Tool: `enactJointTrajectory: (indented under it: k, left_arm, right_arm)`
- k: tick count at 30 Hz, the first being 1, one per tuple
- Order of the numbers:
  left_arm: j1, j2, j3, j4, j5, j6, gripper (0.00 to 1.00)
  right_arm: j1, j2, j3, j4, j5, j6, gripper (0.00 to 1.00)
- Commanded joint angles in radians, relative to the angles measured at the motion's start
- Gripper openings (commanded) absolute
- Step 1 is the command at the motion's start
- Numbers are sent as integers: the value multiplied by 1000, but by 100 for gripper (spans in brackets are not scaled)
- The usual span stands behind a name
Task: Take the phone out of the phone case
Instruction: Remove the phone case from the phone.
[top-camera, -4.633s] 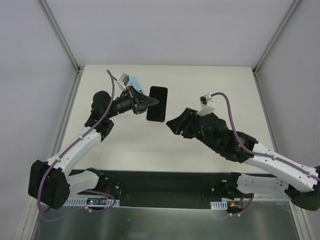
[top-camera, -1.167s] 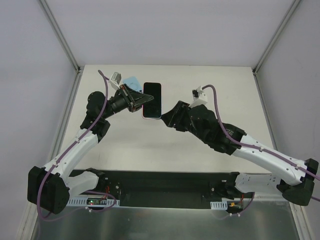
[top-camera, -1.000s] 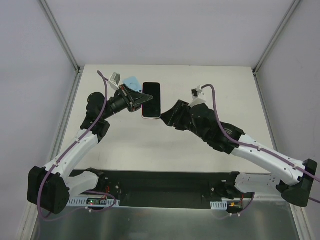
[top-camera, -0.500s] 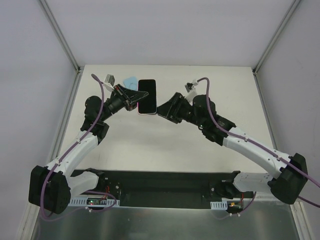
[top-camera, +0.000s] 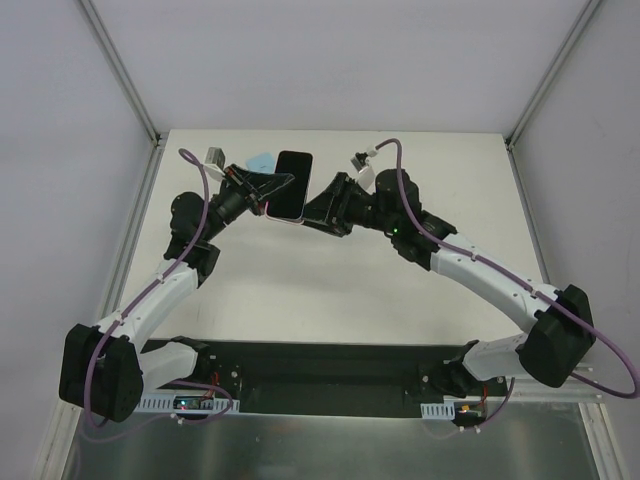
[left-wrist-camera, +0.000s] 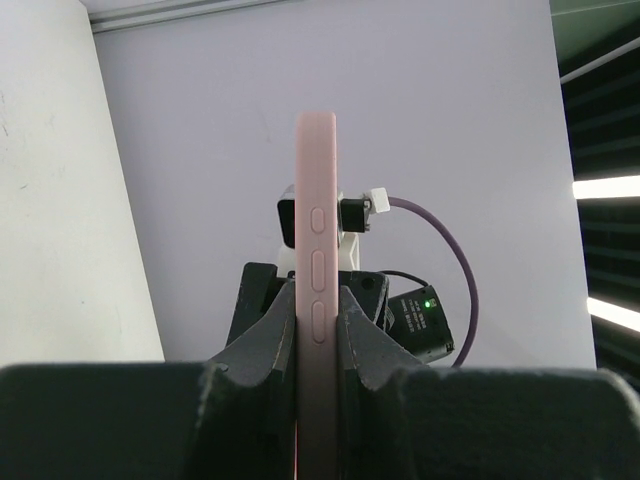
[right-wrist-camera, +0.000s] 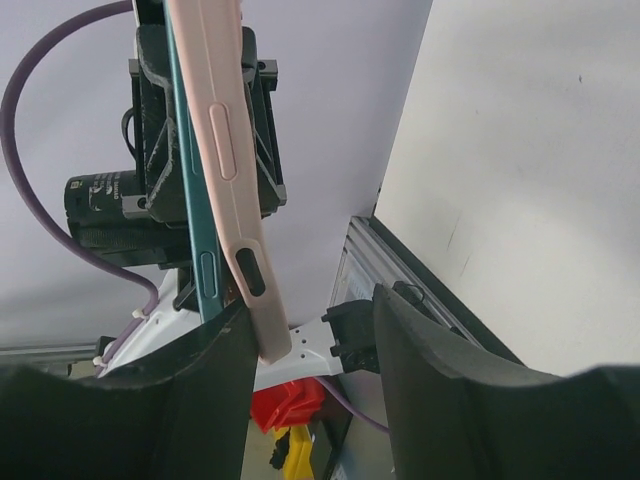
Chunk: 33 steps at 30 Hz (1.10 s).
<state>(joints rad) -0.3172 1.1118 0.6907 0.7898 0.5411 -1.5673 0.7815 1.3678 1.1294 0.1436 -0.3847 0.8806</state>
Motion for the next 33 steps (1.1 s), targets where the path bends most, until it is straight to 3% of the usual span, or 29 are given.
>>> enactJointTrajectory:
  k: [1, 6, 15, 17, 20, 23, 25, 26, 28, 29, 30, 33]
  left_arm:
    - [-112, -7, -13, 71, 221, -13, 0]
    - [-120, -17, -42, 57, 209, -2, 0]
    - [-160, -4, -31, -52, 145, 99, 0]
    - [-160, -1, -55, -55, 142, 102, 0]
    - [-160, 0, -80, -63, 140, 118, 0]
    - [-158, 20, -97, -61, 154, 121, 0]
    - [-160, 45, -100, -61, 174, 128, 0]
    - [-158, 52, -102, -63, 177, 134, 4]
    - [-158, 68, -111, -69, 181, 154, 21]
    - [-158, 75, -120, -72, 177, 156, 33]
    - [-158, 95, -129, -61, 178, 153, 65]
    - [-149, 167, -167, -2, 210, 135, 92]
  right_arm:
    - [-11, 28, 75, 183, 43, 35, 51]
    - [-50, -29, 15, 223, 144, 60, 49]
    - [-57, -22, -23, 379, 136, 159, 8]
    - [-64, -39, -40, 401, 138, 178, 1]
    - [-77, -76, -77, 404, 148, 175, 1]
    - [-97, -134, -94, 254, 168, 115, 1]
    - [-99, -182, -48, 74, 210, -29, 1]
    - [-96, -191, -27, -123, 265, -75, 1]
    - [-96, -219, -26, -234, 315, -193, 2]
    - [-96, -225, -51, -302, 369, -219, 2]
    - [-96, -231, -62, -327, 377, -241, 1]
    - [-97, -239, -91, -438, 478, -301, 1]
